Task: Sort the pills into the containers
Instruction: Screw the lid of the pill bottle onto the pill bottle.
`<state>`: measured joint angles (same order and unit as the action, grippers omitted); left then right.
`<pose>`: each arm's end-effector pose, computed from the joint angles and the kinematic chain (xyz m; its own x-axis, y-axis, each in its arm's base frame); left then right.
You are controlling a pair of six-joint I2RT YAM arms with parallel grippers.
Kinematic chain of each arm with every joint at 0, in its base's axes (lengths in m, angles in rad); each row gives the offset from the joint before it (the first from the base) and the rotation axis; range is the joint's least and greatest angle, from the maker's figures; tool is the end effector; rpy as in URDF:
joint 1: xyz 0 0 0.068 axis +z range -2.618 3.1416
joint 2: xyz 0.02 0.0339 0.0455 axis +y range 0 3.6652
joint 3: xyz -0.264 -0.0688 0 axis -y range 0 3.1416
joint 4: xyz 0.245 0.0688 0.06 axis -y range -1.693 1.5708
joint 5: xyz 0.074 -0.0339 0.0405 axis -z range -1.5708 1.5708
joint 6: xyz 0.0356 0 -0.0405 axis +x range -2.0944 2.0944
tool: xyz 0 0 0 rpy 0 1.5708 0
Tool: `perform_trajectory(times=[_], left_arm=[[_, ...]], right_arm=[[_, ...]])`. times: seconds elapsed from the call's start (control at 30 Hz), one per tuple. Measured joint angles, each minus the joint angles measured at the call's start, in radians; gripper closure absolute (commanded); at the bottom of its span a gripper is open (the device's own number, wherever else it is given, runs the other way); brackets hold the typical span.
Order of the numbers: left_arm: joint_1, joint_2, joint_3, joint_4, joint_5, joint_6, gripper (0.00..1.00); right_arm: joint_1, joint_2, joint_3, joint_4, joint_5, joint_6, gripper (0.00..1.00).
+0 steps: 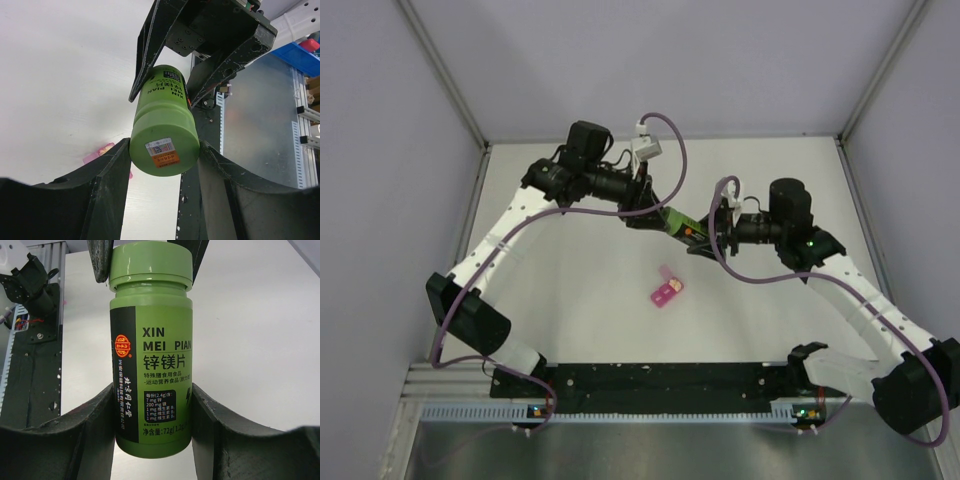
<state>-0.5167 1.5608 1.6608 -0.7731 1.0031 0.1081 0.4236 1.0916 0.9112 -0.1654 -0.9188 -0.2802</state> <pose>0.2703 -0.1881 0.4036 -0.4484 0.3215 -0.8340 0.8924 0.1078 -0.4382 0.2072 0.1245 0.3304 -0.0394 -0.2019 -0.9786 -0.9803 0.1976 -0.0013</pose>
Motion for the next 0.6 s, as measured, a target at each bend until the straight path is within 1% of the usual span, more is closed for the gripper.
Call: perform_trajectory(times=[0.4,0.6], left_arm=[[-0.022,0.002,0.000,-0.014,-0.031,0.035,1.00],[-0.027,0.001,-0.026,-0.010,-0.019,0.063,1.00]], right_arm=[[0.000,0.000,0.001,-0.027,-0.004,0.000,1.00],[0.000,0.001,0.001,-0.061,-0.015,0.004,1.00]])
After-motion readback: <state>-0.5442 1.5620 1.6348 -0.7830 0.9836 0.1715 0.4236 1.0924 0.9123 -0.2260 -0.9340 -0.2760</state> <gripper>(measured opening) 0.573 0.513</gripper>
